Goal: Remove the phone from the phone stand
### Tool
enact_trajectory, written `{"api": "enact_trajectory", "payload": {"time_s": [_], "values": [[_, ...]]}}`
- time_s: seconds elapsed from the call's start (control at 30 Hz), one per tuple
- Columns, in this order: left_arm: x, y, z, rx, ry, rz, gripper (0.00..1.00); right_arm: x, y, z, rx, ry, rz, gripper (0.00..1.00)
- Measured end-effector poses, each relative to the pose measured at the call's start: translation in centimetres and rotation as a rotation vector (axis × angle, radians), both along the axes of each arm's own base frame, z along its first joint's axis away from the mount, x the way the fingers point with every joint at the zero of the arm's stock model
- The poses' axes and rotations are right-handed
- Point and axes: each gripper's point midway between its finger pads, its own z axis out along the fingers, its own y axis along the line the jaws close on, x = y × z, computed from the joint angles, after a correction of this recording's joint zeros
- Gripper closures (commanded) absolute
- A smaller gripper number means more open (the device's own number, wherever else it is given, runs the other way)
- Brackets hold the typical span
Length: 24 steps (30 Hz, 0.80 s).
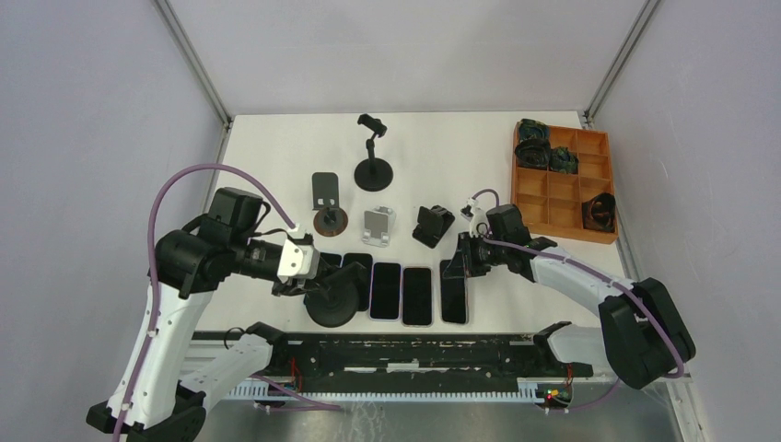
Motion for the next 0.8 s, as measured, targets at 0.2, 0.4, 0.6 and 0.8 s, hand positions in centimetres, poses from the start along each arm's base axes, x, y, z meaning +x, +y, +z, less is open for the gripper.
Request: {"api": "enact_trajectory", "payload": {"time_s": [0.2, 0.4, 0.6, 0.8], "values": [[0.0, 0.0, 0.0, 0.0, 0.001, 0.0, 0.98, 0.9, 0.1, -0.7, 0.0, -0.001, -0.018, 0.58], [0.1, -0.1, -0.1, 0.003, 0.007, 0.0, 0.98, 2.7, -1.7, -2.1, -0.114, -0.071, -0.074, 0.41], [0.2, -0.1, -0.2, 0.004, 0.01, 0.0, 0.98, 3.6, -2.6, -2.3, -0.178, -0.106, -0.103, 0.33], [0.3, -0.1, -0.2, 0.005, 0.013, 0.0, 0.98, 5.3, -3.9, 0.4, -0.226, -0.197, -0.184, 0.24]]}}
